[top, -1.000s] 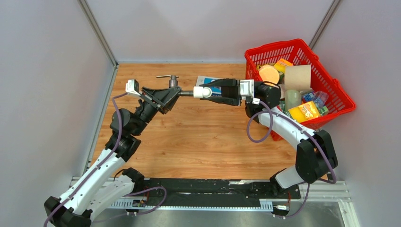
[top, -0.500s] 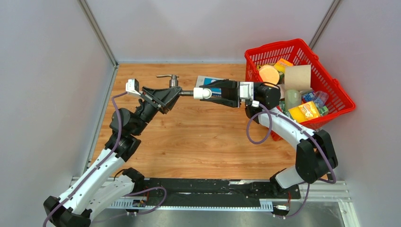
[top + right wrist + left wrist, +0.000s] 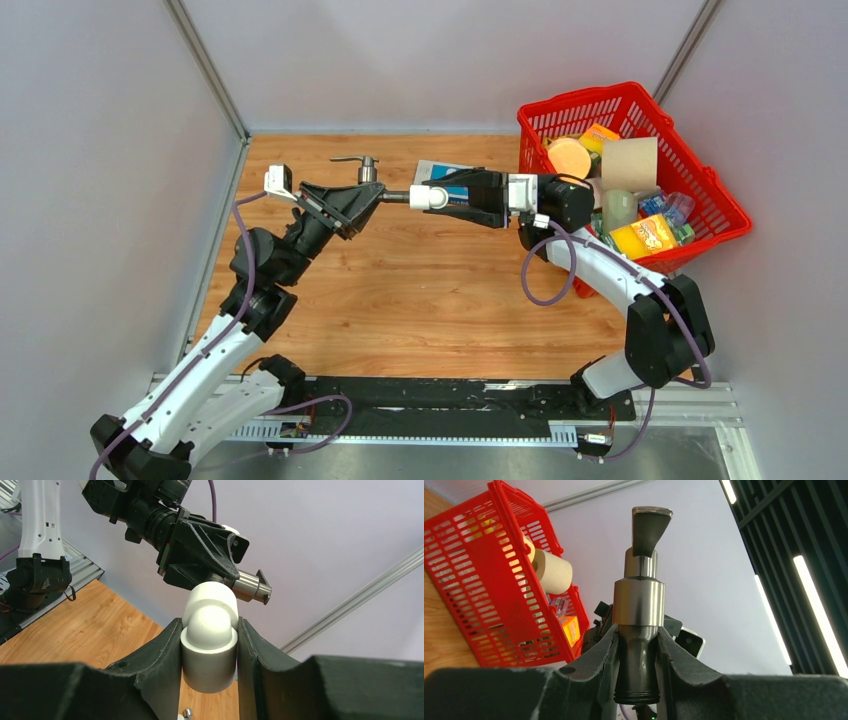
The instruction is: Install the water faucets
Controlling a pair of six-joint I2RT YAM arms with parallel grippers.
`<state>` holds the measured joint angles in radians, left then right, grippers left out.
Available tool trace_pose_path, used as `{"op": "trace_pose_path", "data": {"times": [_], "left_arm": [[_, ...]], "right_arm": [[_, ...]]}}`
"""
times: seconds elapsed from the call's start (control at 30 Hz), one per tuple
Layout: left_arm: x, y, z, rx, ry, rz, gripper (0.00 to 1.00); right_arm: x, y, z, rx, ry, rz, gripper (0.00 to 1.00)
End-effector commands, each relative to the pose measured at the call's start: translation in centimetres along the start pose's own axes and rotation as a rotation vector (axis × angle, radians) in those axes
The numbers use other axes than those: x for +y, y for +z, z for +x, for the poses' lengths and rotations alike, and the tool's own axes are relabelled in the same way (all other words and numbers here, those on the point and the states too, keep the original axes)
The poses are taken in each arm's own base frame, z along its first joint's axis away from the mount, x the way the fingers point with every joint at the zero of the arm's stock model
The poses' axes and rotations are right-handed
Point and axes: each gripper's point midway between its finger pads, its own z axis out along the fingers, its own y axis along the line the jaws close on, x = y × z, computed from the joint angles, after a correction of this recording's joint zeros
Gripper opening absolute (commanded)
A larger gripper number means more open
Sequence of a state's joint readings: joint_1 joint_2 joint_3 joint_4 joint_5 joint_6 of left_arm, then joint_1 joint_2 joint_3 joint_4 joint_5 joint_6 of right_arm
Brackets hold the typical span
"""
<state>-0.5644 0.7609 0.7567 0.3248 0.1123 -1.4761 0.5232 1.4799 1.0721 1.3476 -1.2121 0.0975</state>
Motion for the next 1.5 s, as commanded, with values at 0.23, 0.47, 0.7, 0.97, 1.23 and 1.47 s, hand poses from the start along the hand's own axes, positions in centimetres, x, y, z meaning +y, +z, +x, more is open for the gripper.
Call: {"op": "trace_pose_path", "data": {"times": [0.23,0.47,0.7,0.97,1.23,1.47], "left_arm": [[-5.0,-0.4,0.9,0.037,0.040,0.200,0.00],[-5.1,-0.4,0.9,0.030,0.075,0.216,0.00],[-5.7,-0.5,0.7,0.017,0.107,0.262,0.00],[-6.6,-0.8,1.1,0.020,0.173,0.354,0.00],[-7.3,-1.2,1.4,0.019,0.270,0.414,0.00],[-7.4,-1.4,1.6,0.004,0.374,0.477,0.00]], "right_arm": [[-0.2,0.4,-4.6,-0.128,-0.101,0.042,0.00],[0.0,0.3,-4.4,-0.134,-0.008,0.051,0.00],[-0.5,0.4,-4.4,-0.135,0.103,0.083,0.00],[-1.3,0.7,-4.4,-0.135,0.310,0.124,0.00],[-1.9,0.9,-4.4,-0.121,0.484,0.157,0.00],[-2.4,0.9,-4.2,-0.115,0.584,0.218,0.00]]}}
